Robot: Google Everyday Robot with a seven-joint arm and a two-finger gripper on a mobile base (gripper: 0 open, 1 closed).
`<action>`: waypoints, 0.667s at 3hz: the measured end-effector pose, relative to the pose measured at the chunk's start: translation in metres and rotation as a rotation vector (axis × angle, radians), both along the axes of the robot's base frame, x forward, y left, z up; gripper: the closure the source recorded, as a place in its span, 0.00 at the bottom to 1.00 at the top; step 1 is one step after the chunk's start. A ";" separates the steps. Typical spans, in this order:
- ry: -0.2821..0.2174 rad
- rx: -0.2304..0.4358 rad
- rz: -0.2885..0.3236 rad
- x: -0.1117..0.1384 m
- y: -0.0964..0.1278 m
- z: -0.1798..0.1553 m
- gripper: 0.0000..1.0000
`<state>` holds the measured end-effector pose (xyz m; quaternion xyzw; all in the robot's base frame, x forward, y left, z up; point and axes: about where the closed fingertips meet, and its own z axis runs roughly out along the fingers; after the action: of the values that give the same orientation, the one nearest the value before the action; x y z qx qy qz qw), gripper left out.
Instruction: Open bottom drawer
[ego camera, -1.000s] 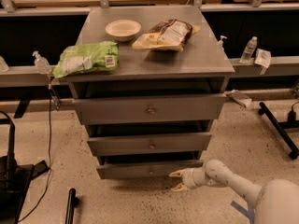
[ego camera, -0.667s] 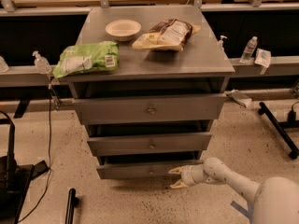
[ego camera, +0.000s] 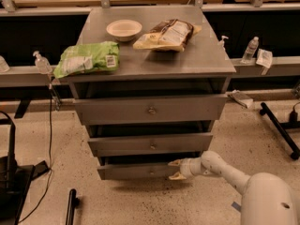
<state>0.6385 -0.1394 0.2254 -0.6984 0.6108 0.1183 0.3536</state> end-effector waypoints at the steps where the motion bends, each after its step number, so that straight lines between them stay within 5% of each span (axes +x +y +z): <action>1: 0.019 0.005 -0.048 0.025 0.001 -0.008 0.54; 2: 0.043 0.017 -0.091 0.047 0.006 -0.018 0.59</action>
Offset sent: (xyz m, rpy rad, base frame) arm 0.0690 0.0059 -0.0246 0.0240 0.0590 -0.1301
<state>0.6855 -0.1338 0.2078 -0.6640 0.6486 0.1225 0.3513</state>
